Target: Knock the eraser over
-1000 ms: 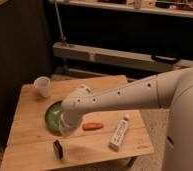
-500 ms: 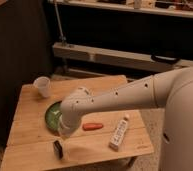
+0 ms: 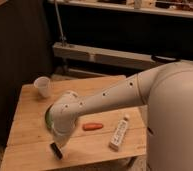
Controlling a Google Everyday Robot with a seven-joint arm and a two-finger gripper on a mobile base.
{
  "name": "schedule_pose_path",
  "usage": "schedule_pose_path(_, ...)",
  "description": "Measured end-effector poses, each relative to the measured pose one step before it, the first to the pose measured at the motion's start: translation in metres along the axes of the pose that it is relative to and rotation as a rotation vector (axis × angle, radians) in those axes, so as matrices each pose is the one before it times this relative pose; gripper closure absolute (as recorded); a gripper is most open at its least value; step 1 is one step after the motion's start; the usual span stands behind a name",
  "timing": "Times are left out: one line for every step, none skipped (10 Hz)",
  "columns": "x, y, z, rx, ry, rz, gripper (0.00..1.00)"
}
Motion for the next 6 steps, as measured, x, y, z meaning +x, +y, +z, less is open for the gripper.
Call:
schedule_pose_path(-0.00143,0.01087,0.00255,-0.01299,0.00893,-0.03169,1.0)
schedule_pose_path(-0.00142,0.00609,0.00127,-0.01557,0.00302,-0.02308,1.0)
schedule_pose_path(-0.00177,0.0062,0.00067,-0.02617,-0.00452,-0.02733,1.0)
schedule_pose_path(-0.00236,0.00502,-0.00025,-0.03986,-0.01819,-0.02537,1.0)
schedule_pose_path(-0.00173,0.00287,-0.00011,-0.0402,-0.01585,-0.017,0.97)
schedule_pose_path(-0.00109,0.00181,0.00048,-0.03693,-0.01001,-0.00891,0.96)
